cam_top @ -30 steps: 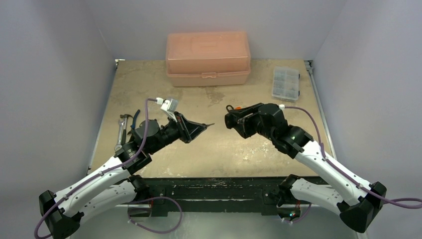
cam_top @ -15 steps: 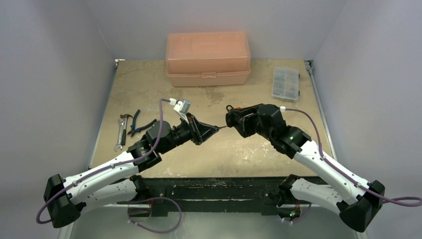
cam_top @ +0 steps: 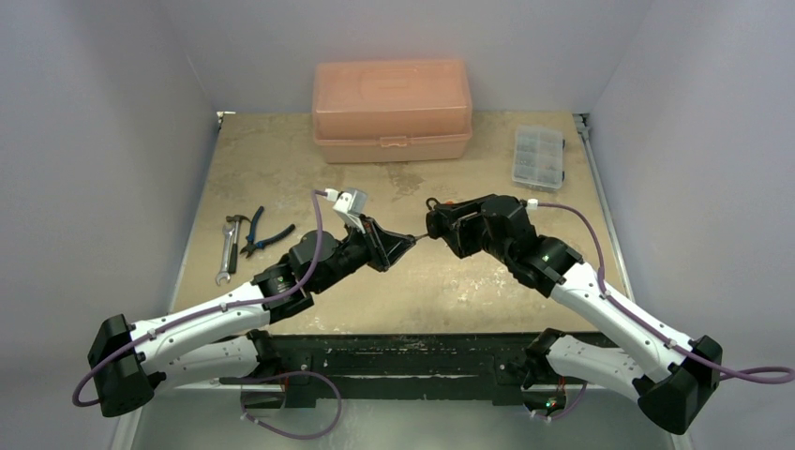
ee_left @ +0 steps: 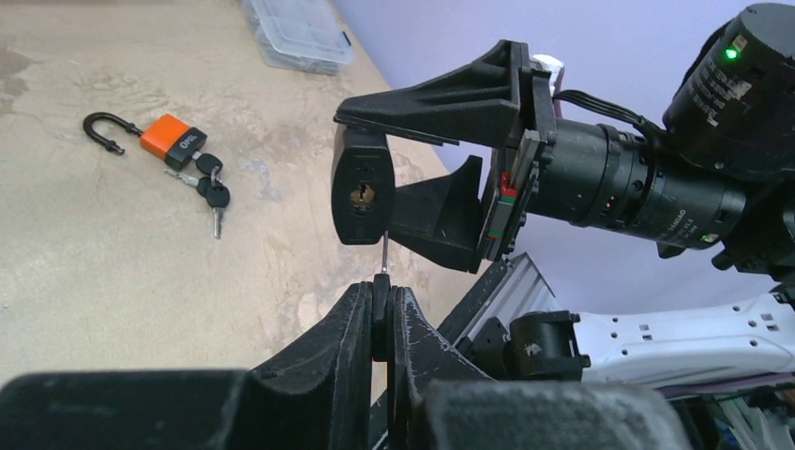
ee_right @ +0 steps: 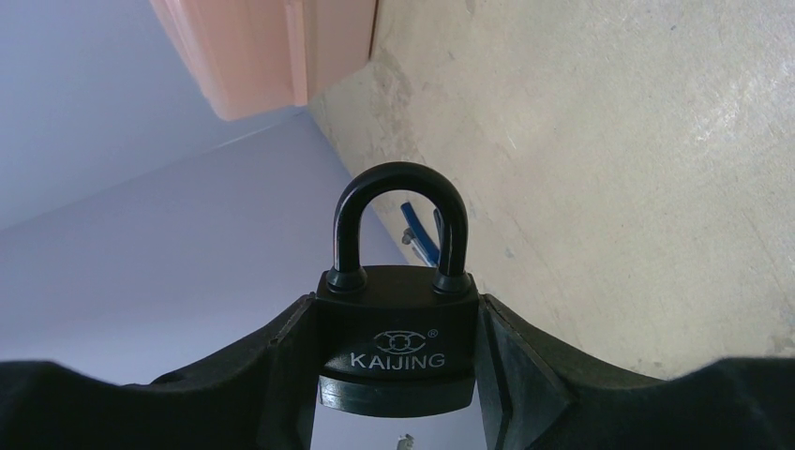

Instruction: Unlock with the key

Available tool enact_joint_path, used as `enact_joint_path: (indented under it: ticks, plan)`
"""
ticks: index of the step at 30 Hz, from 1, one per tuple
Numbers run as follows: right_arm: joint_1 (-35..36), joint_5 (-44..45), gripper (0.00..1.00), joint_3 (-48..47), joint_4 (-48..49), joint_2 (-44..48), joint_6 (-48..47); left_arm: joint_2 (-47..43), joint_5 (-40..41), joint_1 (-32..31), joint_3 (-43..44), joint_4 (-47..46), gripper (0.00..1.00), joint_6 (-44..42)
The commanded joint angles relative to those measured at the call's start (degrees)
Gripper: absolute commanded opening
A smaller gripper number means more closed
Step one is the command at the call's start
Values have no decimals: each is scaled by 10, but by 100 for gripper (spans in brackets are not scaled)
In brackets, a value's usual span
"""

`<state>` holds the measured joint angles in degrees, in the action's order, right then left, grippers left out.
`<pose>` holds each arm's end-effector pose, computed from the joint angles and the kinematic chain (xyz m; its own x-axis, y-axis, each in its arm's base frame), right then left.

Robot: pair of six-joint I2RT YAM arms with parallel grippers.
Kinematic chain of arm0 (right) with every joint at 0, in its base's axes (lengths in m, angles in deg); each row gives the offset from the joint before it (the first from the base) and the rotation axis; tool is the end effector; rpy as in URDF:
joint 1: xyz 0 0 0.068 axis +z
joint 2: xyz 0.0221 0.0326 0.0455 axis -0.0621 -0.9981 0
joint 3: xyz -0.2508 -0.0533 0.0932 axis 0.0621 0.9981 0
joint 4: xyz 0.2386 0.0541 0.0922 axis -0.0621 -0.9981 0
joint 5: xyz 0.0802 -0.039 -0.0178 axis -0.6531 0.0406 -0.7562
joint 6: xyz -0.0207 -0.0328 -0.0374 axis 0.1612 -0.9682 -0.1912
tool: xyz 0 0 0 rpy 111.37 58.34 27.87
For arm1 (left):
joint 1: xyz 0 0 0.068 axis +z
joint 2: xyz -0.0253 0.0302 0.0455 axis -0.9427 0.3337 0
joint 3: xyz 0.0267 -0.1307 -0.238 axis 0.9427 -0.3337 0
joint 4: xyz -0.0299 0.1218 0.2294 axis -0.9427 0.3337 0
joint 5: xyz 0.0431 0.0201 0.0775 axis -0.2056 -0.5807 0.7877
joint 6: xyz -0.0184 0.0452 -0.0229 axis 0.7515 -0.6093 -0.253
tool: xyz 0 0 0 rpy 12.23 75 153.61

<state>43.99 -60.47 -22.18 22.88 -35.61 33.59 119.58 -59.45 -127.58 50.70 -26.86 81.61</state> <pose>0.1695 0.1342 0.3116 -0.3896 0.9173 0.0827 0.4978 0.1342 0.8568 0.1285 -0.1912 0.3076 -0.5550 -0.3872 -0.7363 0.5421 0.5030 -0.6731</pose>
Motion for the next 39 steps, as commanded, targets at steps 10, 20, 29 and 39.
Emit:
enact_joint_path:
  ticks: [10,20,29,39]
  plan:
    - [-2,27,0,-12,49,11,4,6,36,-1,11,-53,0,-6]
    - [-2,23,0,-11,51,13,0,26,34,-1,13,-75,0,-9]
    - [-2,21,0,-7,52,16,1,39,36,-1,13,-89,0,-12]
    - [-2,12,0,3,62,17,3,51,39,-1,14,-95,0,-13]
